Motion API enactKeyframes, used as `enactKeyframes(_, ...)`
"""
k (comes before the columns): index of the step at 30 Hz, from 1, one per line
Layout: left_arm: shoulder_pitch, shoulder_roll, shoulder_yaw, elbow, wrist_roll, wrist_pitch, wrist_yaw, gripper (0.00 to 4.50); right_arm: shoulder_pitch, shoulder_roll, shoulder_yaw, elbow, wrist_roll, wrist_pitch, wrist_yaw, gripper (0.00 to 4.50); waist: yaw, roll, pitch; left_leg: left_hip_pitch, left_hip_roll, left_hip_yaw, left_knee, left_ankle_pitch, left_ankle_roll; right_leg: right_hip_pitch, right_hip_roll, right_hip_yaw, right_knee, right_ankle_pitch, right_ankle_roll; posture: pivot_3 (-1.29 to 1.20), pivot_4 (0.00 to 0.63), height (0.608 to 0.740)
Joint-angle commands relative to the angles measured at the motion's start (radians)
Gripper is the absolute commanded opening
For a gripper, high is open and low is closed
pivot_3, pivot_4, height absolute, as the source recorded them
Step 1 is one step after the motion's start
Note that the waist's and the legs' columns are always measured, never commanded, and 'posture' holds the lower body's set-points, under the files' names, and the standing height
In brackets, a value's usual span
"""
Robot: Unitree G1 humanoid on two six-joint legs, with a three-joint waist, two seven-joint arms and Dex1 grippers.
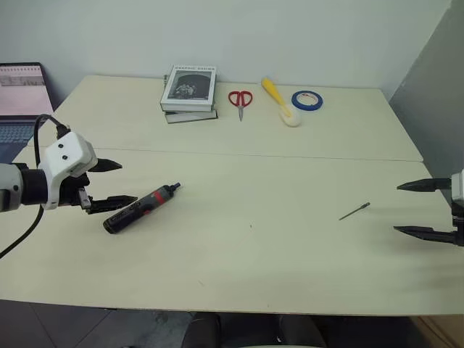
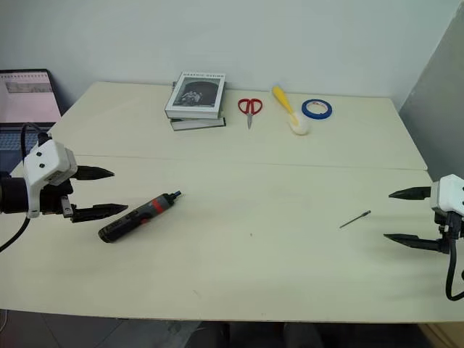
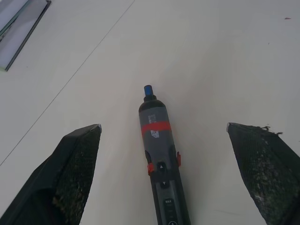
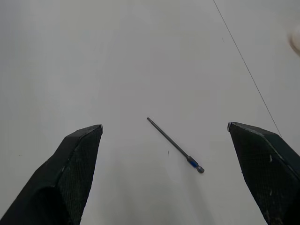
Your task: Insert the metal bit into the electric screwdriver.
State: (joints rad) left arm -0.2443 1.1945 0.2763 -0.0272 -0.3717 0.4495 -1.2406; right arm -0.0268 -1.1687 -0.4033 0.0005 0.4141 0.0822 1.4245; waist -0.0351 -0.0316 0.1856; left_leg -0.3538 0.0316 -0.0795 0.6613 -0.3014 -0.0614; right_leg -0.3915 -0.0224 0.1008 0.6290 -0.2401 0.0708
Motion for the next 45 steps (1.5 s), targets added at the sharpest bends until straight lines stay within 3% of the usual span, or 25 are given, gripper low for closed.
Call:
enactKeyframes(1,-0.006,0.025,0.017,-0.004,-0.001,-0.004,-0.013,4.49,-0.021,-0.015,-0.01,-0.004,-0.001,-0.014,0.005,4.5,0.0,0.0,0.0,0.0,0.0,0.0,0.0,0.0,0.0,0.0,0.0,0.0,0.0,0.0,0.0,0.0,0.15,0.74)
enactKeyframes(13,0.001,-0.005,0.005,0.01,0.041,-0.078,0.006,4.49,-0.057,0.012,0.011,-0.044,0.006,0.017,-0.052,4.5,0.001,0.001,0.0,0.0,0.0,0.0,0.0,0.0,0.0,0.0,0.0,0.0,0.0,0.0,0.0,0.0,0.15,0.74)
enactKeyframes(21,-0.025,-0.007,-0.066,0.024,0.074,-0.014,0.047,4.49,-0.02,0.062,0.018,-0.253,0.085,0.15,-0.114,4.5,0.001,0.002,0.001,0.0,0.0,0.0,0.0,0.0,0.0,0.0,0.0,0.0,0.001,0.0,0.0,0.0,0.15,0.74)
enactKeyframes(25,-0.112,-0.013,-0.179,0.047,0.097,0.041,0.019,4.49,-0.024,0.079,0.059,-0.446,0.195,0.302,-0.179,4.5,0.003,0.002,0.001,-0.001,0.0,-0.001,0.0,0.0,0.0,-0.001,0.001,0.0,0.002,0.0,0.0,0.0,0.15,0.74)
enactKeyframes(29,-0.25,-0.042,-0.318,0.125,0.175,0.058,0.002,4.49,-0.085,0.108,0.139,-0.538,0.204,0.373,-0.268,4.5,0.003,0.001,0.001,-0.002,0.0,-0.002,0.002,0.0,0.0,-0.001,0.001,0.0,0.001,0.001,0.001,0.0,0.15,0.74)
enactKeyframes(38,-0.591,-0.222,-0.591,0.378,0.362,0.124,-0.042,4.49,-0.214,0.188,0.31,-0.596,0.19,0.428,-0.352,4.5,0.004,0.0,0.0,-0.01,-0.001,-0.003,0.003,0.0,0.0,-0.008,0.002,0.0,0.002,0.007,0.006,0.0,0.15,0.74)
enactKeyframes(45,-0.698,-0.28,-0.652,0.557,0.453,0.078,-0.072,4.49,-0.259,0.219,0.358,-0.607,0.184,0.429,-0.367,4.5,0.003,-0.001,0.0,-0.014,-0.001,-0.003,0.002,0.0,0.0,-0.013,0.002,0.0,0.002,0.008,0.003,0.0,0.15,0.74)
